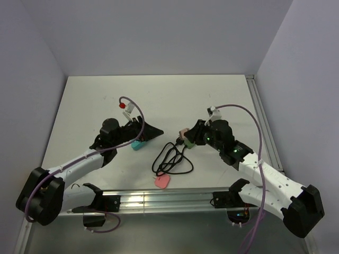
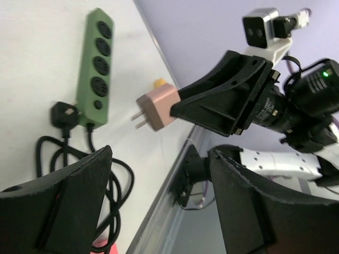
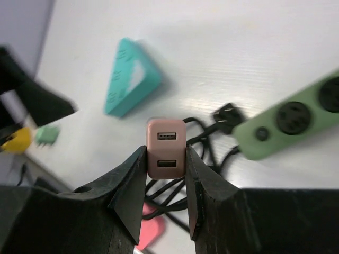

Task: Insert the plug
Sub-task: Pick up the plug from the center of the board, then insert the plug into the socket.

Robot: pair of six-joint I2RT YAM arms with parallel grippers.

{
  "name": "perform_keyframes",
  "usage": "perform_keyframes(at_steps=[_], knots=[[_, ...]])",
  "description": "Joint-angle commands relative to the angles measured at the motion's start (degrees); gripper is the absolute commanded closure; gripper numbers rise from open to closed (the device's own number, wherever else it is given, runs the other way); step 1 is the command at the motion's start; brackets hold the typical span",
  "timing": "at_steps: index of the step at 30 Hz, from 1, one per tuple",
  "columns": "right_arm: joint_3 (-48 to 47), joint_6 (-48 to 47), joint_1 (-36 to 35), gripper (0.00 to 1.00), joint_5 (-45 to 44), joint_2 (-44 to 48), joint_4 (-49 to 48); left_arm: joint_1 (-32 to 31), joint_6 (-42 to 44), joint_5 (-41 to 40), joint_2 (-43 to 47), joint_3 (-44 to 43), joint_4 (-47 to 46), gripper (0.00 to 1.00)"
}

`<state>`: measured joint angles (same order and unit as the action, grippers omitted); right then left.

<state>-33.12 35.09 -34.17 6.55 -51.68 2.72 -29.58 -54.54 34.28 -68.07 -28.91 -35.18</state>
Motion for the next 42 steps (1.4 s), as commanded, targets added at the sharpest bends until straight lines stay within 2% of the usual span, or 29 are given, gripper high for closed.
perform_keyframes(at_steps=[1,7,8,12,16,23,30,42], knots=[[-4.3,1.5,0.7,1.0,-16.7,-0.2,5.6,0.2,3.9,-6.9,4.0,-2.3,6.8,0.21],[-12.0,6.9,0.8,1.0,-35.4,-5.3,18.2,0.1,4.6,-9.2,5.8,-2.7,9.7,0.21],[-13.7,10.7,0.8,1.0,-40.2,-6.5,23.5,0.2,4.6,-9.4,5.7,-2.9,10.0,0.22],[-22.0,20.4,0.7,1.0,-49.4,-13.9,36.4,0.1,4.9,-9.9,4.6,-3.3,10.7,0.22],[-33.6,28.8,1.1,1.0,-52.8,-22.7,50.7,0.2,4.7,-9.4,3.5,-3.4,10.2,0.23],[-47.7,38.2,2.2,1.0,-54.7,-38.0,65.0,0.1,4.4,-8.9,2.5,-3.5,9.5,0.23],[-56.3,39.9,4.5,1.0,-55.2,-44.5,69.1,0.1,4.4,-7.8,0.9,-4.1,9.3,0.25],[-52.0,38.4,6.2,1.0,-55.8,-48.1,61.5,-0.1,4.5,-7.8,0.2,-4.1,8.8,0.24]])
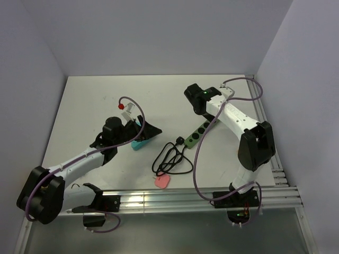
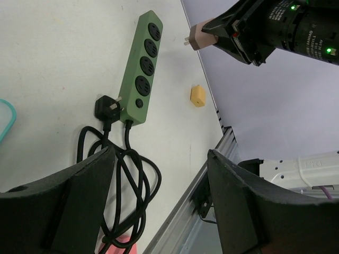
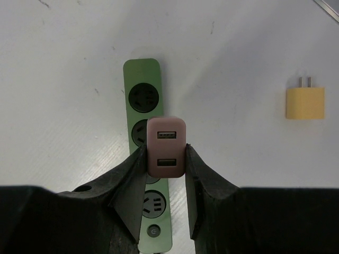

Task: Insert the plug
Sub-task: Insert the plug into the socket.

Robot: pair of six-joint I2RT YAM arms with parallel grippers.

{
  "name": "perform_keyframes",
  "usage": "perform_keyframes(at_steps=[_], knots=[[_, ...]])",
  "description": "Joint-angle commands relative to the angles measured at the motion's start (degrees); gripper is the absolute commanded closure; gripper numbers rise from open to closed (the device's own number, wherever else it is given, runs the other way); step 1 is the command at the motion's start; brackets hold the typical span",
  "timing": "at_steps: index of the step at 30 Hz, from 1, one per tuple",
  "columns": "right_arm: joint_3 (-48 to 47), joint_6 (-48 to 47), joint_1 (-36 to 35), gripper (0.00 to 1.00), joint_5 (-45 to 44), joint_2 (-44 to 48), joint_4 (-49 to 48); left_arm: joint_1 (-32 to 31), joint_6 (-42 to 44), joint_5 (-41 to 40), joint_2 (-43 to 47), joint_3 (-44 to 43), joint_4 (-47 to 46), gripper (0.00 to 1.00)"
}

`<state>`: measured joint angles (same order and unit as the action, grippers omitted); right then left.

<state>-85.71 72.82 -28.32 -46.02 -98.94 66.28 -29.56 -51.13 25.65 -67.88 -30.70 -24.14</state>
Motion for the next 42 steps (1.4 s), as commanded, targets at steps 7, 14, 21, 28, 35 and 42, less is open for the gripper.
perform_keyframes(at_steps=[7,14,21,28,35,42], knots=[[1.1,-1.4,1.3,1.0,-2.9,-3.7,-5.1,-0.1,1.2,1.0,-0.2,-2.3,-2.1,0.24],[0.8,-3.9,3.3,1.0,-2.8,-6.6,-7.6,-0.1,1.4,1.0,0.6,-2.0,-2.2,0.24],[-0.9,-5.8,4.7,1.0,-2.7,-10.0,-8.5,-0.1,1.6,1.3,0.7,-2.1,-2.2,0.24],[-0.5,-6.8,5.5,1.0,-2.1,-10.3,-10.2,-0.1,1.6,1.6,0.5,-2.1,-2.5,0.24],[-0.5,-7.5,5.9,1.0,-2.4,-10.3,-11.1,-0.1,1.8,1.6,0.5,-2.1,-2.6,0.24],[0.2,-10.2,5.8,1.0,-1.3,-9.1,-14.5,-0.1,1.8,2.0,-0.2,-2.2,-3.0,0.24]])
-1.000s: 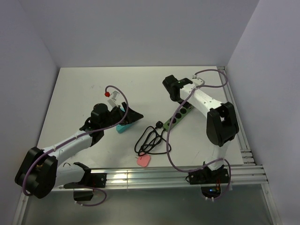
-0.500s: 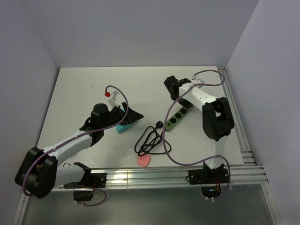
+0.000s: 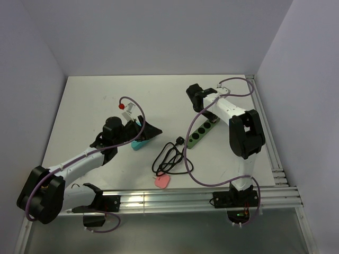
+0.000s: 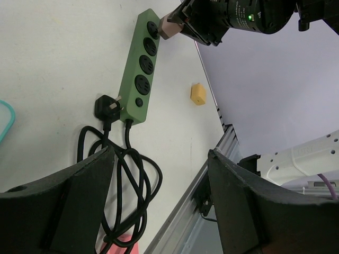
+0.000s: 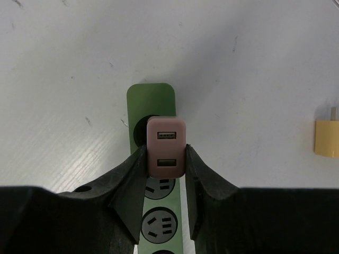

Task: Insert the plug
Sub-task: Insert the plug into the socket.

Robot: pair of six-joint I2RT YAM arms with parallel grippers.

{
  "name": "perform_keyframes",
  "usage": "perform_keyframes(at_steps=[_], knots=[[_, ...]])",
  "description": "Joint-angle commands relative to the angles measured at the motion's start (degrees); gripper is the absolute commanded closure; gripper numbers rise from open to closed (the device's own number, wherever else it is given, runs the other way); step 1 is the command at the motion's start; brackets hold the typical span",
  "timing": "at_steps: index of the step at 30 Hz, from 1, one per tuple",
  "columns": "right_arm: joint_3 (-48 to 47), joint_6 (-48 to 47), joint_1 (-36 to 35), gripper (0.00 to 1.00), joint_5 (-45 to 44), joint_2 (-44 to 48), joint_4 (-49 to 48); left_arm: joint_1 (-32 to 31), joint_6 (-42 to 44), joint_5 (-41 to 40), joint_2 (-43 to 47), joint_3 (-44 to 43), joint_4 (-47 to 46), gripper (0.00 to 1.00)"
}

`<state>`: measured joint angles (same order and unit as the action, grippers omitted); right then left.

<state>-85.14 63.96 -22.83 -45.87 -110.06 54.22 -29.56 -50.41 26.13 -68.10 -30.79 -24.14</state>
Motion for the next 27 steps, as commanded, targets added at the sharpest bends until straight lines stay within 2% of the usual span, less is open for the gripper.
perform_keyframes(at_steps=[1,9,27], knots=[[-0.4,-1.4,0.3,1.0,-1.2,2.0,-2.5,-0.1,1.0,1.6,-0.1,-2.0,-3.0,0.24],[-2.6,-0.5,0.5,1.0,-1.8,-0.7,-0.1,-0.2,1.1,1.7,-0.3,-2.2,-3.2,0.24],[-0.7,-2.2,1.0,1.0,0.9,-3.0,-1.6,-0.2,1.0,2.2,-0.3,-2.3,-3.2,0.24]])
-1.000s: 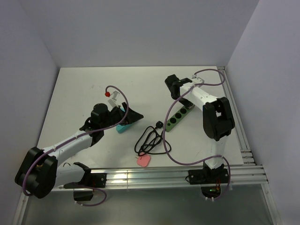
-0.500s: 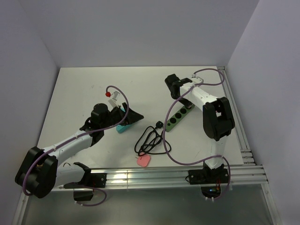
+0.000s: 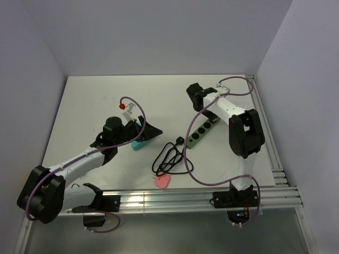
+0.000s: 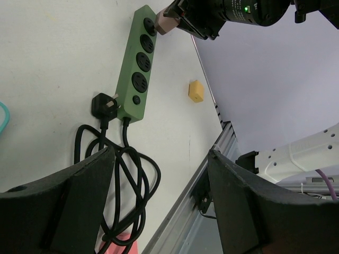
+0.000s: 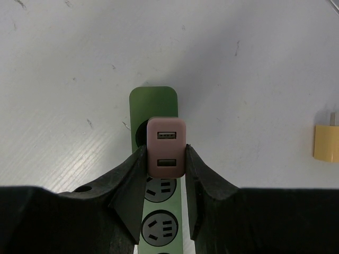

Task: Insert the plug
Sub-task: Insert the plug into the socket.

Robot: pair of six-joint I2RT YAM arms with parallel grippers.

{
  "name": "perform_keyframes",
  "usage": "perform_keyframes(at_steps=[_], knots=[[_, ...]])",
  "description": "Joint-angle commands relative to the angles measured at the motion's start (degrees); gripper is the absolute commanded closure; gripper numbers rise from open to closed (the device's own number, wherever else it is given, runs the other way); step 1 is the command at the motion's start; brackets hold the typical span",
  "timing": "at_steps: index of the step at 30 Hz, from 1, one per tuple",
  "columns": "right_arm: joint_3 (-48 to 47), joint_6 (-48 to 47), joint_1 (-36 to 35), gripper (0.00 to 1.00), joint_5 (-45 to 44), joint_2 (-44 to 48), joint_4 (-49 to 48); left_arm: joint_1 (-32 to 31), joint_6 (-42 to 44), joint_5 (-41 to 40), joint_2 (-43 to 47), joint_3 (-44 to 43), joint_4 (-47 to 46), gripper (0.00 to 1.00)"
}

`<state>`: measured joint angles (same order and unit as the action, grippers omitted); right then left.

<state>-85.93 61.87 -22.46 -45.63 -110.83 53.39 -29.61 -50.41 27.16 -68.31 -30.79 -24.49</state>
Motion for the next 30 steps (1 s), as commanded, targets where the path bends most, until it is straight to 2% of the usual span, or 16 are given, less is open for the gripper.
perform_keyframes(at_steps=[1,16,22,26,30], knots=[[0.1,-0.1,0.7,1.0,0.7,-2.3,-0.5,-0.3,1.1,1.1,0.0,-2.3,-2.8,0.24],[5.0,-0.8,0.6,1.0,3.5,-0.8,-3.3,-0.7,1.3,1.3,-0.8,-2.7,-2.6,0.24],[8.2,-1.7,1.7,1.0,8.9,-1.1,-6.6,-0.7,1.4,1.4,-0.9,-3.0,-2.4,0.24],[14.2,-3.1,3.2,1.0,12.8,2.7,-13.1,-0.7,1.5,1.1,-0.4,-2.9,-2.2,0.24],[13.7,-3.1,3.6,1.0,12.9,2.5,-12.3,-0.8,1.5,1.1,-0.4,-3.0,-2.1,0.24]])
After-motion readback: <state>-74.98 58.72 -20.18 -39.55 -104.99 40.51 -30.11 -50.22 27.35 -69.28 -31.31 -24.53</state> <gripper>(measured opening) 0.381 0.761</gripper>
